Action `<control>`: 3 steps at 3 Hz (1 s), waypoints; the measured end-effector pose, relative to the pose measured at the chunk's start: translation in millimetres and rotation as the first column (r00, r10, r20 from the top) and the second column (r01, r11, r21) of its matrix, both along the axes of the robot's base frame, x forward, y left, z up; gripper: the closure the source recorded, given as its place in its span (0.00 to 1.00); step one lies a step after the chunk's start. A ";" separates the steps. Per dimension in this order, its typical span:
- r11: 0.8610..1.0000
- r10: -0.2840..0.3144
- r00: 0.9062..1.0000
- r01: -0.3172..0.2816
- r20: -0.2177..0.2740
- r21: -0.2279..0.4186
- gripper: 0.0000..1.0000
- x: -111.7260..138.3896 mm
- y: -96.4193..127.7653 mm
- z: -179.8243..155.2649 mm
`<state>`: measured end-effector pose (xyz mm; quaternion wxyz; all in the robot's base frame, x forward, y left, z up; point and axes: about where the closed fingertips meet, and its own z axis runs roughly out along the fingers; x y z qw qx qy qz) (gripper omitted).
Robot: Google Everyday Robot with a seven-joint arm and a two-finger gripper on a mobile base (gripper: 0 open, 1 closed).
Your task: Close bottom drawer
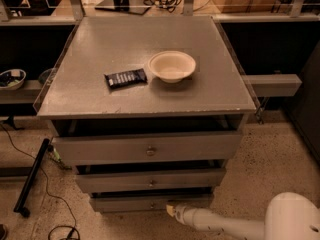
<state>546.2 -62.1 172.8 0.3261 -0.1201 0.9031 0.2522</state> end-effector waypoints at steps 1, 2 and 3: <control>1.000 -0.015 0.999 0.015 0.028 0.011 1.00 11.6 5.8 4.4; 1.000 -0.017 1.000 0.017 0.019 0.003 1.00 5.6 1.9 4.7; 0.998 -0.068 0.997 0.068 -0.028 -0.012 1.00 -24.2 -28.6 5.7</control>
Offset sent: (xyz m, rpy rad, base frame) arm 0.0732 0.0190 0.0172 0.0474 -0.1165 -0.0609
